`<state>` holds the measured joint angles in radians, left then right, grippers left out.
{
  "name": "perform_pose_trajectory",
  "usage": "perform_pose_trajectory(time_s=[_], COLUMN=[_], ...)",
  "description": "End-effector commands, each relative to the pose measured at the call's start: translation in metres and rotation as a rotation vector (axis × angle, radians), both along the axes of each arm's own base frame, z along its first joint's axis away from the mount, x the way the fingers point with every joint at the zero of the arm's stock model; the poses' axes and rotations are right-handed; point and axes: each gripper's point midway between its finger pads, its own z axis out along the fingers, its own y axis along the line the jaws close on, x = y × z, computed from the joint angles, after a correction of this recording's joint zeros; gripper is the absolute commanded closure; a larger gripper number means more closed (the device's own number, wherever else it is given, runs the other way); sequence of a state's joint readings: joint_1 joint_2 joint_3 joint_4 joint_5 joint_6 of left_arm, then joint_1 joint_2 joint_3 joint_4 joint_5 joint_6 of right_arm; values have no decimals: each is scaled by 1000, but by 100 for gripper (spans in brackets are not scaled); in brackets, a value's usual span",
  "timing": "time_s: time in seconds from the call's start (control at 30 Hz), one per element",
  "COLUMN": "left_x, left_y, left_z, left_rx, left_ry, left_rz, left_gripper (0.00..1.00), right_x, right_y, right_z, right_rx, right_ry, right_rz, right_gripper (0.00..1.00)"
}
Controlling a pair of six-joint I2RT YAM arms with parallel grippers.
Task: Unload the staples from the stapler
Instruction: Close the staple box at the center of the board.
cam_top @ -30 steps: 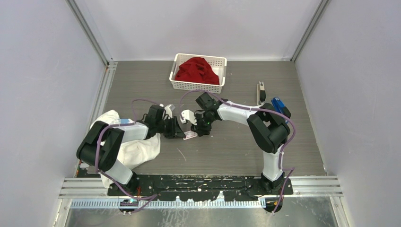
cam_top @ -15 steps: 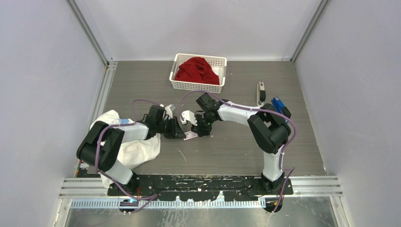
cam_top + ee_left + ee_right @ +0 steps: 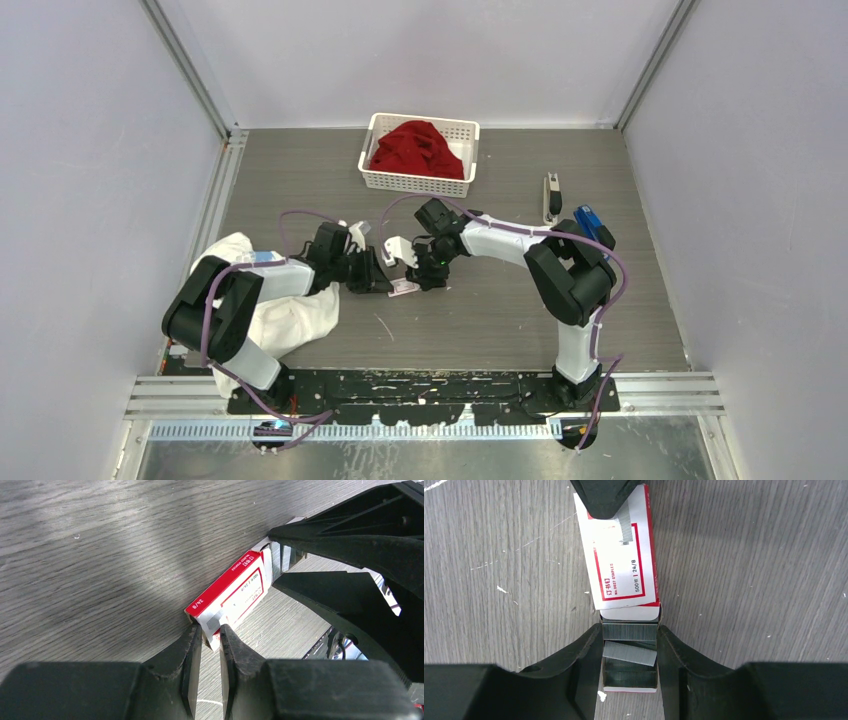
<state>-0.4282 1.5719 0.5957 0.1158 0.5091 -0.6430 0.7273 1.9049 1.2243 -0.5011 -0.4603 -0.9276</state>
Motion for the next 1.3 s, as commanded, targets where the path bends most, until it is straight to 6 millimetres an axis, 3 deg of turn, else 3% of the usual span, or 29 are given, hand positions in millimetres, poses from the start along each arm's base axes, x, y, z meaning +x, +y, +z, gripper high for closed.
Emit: perform_pose_trajectory(time_s=[0.0, 0.67, 1.27], left_x=[-12, -12, -12], left_y=[11, 9, 4], left_z=[-22, -21, -19], left_rx=[87, 75, 64], left_ry=[25, 21, 15], left_rz=[-1, -14, -32], left_gripper=[78, 78, 78], right_x=[-29, -31, -39], right_y=[-22, -28, -20], right_z=[-17, -21, -27], right_rx=[-95, -124, -121], right_ry=[78, 75, 89], right_rz=[38, 75, 91], right_gripper=[74, 74, 74])
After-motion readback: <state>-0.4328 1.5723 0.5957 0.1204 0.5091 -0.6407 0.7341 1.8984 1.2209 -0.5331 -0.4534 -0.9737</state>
